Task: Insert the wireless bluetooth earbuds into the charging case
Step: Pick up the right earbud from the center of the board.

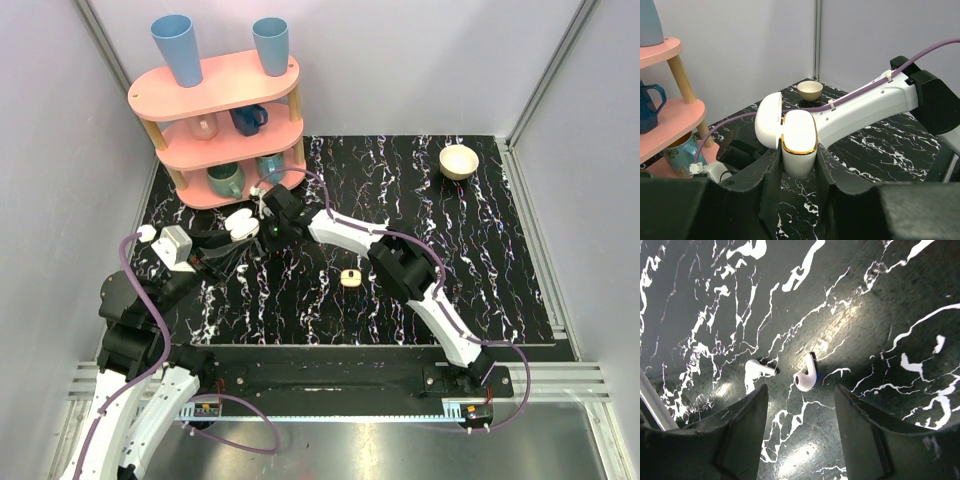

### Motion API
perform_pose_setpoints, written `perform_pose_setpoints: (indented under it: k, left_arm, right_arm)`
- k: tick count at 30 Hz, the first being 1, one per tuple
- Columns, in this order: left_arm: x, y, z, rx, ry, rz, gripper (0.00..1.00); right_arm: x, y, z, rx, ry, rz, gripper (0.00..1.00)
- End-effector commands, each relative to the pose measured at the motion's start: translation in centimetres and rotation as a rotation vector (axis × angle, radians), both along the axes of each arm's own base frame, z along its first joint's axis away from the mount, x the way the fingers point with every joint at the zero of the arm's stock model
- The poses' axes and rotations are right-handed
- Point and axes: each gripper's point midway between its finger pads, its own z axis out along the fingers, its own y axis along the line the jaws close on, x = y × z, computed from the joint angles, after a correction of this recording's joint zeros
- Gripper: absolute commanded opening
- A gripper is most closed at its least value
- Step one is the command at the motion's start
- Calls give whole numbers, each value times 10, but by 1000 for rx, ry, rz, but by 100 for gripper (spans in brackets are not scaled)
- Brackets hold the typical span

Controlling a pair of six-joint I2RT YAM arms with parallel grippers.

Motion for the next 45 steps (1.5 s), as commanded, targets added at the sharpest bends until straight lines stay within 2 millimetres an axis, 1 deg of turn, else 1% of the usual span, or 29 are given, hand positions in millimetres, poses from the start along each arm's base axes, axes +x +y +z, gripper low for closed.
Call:
perform_pose_setpoints:
  k: [1,9,11,17,22,29,30,31,34,39,40,45]
  left_arm:
    - [-4,7,24,-23,-69,31,0]
    - [-4,7,21,-28,-61,31,0]
    - [-4,7,22,-29,-62,32,0]
    - [-3,6,21,-27,-58,28,0]
    - [-2,5,20,-35,-56,25,0]
    - [0,5,17,-33,-49,28,0]
    - [0,4,17,-33,-49,25,0]
    - [1,5,17,-32,-50,27,0]
    - [1,4,17,-30,-49,21,0]
    - [1,4,17,-32,-47,22,0]
    - [1,4,16,-32,-45,23,0]
    - [2,4,16,-31,-43,27,0]
  right_arm:
    - [-6,10,-1,-27,-54,30,62]
    - [-7,6,-11,-72,-77,26,61]
    - [-3,1,-14,-96,-93,6,55]
    - [-1,-2,-20,-136,-137,14,55]
    - [0,-4,-26,-160,-155,31,52]
    - [-2,-3,-28,-168,-160,42,50]
    - [-3,-2,-29,-167,-160,46,45]
    - [-3,-2,-29,-166,-157,43,45]
    - [-5,-1,-30,-165,-153,46,47]
    - [-6,0,-30,-159,-151,50,47]
    - [-5,1,-31,-159,-153,49,44]
    - [-5,2,-32,-158,-151,46,41]
